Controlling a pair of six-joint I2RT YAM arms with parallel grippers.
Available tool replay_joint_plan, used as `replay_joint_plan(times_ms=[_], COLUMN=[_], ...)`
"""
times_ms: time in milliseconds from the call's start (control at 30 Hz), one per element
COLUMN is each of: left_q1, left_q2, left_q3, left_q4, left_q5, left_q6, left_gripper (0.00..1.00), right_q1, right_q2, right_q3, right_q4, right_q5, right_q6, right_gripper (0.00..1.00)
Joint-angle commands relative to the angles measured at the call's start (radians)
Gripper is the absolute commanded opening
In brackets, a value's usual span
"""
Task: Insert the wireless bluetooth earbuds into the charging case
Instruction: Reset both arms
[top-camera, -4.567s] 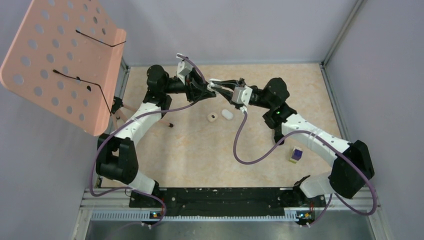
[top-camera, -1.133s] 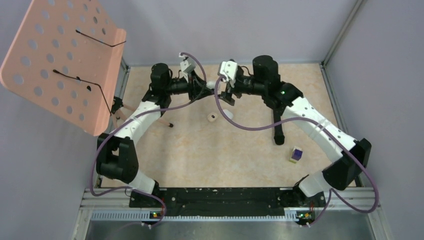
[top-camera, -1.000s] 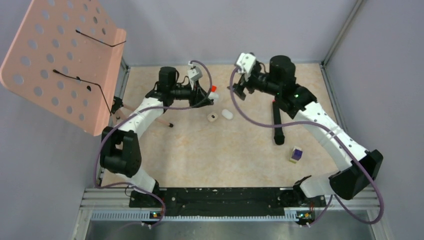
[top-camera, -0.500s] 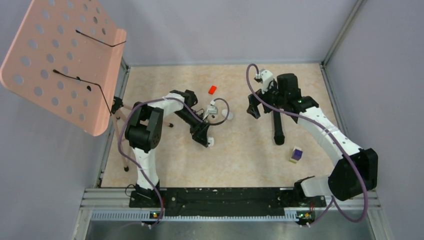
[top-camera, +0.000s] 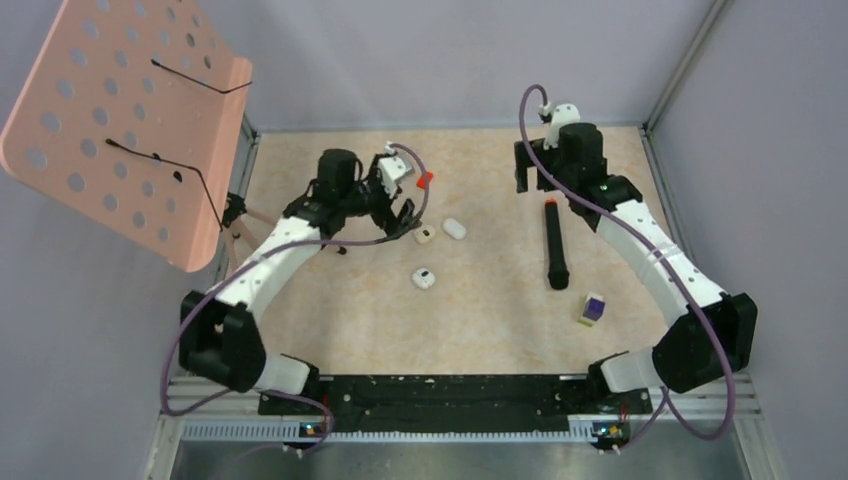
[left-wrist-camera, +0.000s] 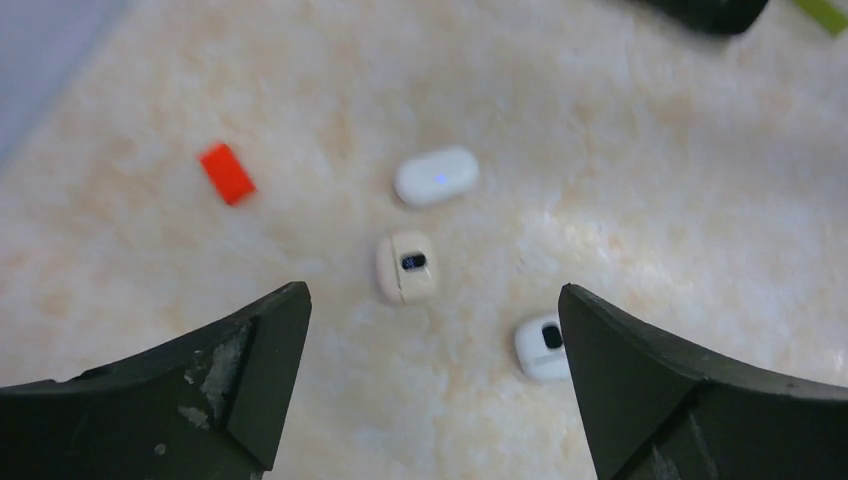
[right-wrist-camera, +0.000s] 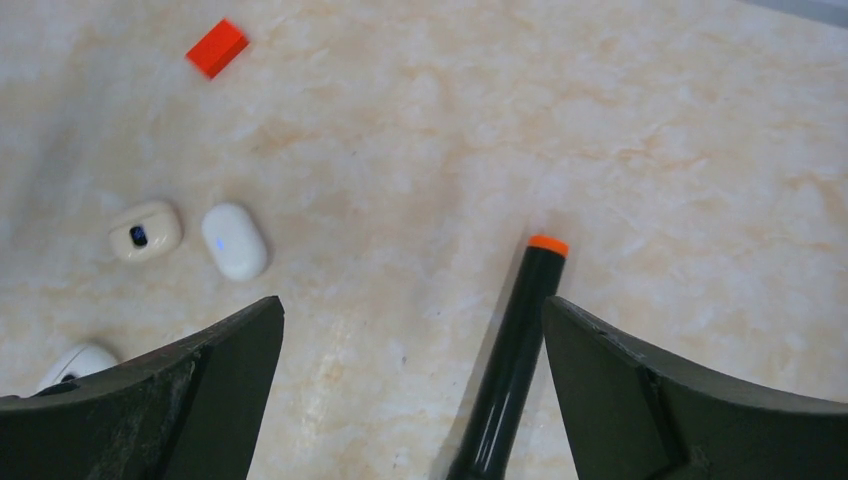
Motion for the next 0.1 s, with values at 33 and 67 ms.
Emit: replay_joint_plan(times_ms=[33,67], left_q1=[-0.001,-0.001], left_q2=[-0.194,-0.191], left_q3=[-0.231,-0.233], left_q4=[0.719,0.737], left_q5=[-0.095,-0.081], left_q6=[-0.344,-0.372], left_gripper=[0.99,0.99], right_q1=[-0.004,-0.004], right_q2=[-0.024,-0.024], right_q3=[0.065,0.061], right_q4=[0.107,0.118], right_q5=[0.116,0.107], right_q6=[0.043,0.043], right_gripper=[0.99,0.99])
